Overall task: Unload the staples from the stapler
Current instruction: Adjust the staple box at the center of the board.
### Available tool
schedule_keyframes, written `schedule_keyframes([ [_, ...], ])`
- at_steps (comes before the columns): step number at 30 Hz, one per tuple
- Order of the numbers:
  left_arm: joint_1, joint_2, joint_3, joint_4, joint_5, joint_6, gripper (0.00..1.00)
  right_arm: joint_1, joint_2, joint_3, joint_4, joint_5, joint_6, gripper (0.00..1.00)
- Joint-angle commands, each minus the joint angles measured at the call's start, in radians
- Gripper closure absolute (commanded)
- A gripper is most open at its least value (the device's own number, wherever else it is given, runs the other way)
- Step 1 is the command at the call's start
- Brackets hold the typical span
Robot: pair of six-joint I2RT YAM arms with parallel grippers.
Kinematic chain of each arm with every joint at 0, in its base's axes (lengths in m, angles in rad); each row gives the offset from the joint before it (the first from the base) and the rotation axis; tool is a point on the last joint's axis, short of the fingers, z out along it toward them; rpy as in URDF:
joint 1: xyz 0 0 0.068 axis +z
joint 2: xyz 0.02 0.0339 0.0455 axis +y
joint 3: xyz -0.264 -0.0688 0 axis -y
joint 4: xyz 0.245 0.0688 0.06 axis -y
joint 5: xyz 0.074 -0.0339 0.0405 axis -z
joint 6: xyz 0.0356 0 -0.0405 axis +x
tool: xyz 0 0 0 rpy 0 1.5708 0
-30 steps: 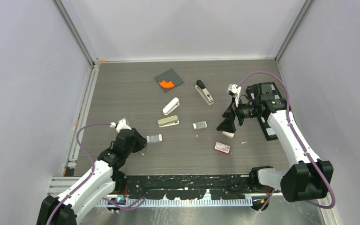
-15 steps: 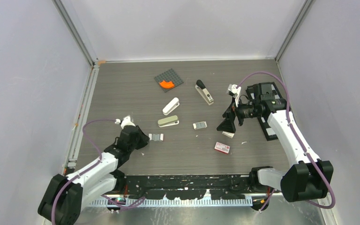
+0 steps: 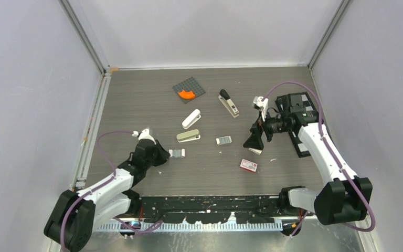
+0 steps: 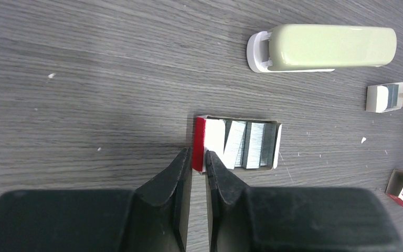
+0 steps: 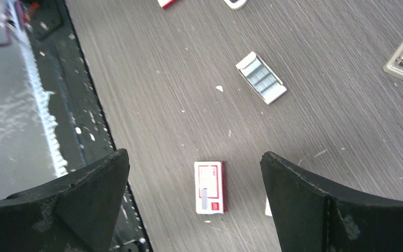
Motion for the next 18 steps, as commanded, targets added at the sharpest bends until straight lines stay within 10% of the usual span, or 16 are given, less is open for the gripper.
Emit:
schedule_keyframes([
  [1,0.004,0.018,0.033,0.030,0.043,0.029,0.83,0.064,-0.010,-0.037,0.016,0.149,-0.111,0.00],
  [10,0.006,-0.113,0.047,-0.064,0.010,0.036,0.74,0.197,-0.061,-0.234,0.007,0.388,-0.591,0.01],
  [18,0.011,-0.194,0.027,-0.097,-0.013,0.040,0.68,0.221,0.036,-0.260,0.044,0.438,-0.599,0.00],
])
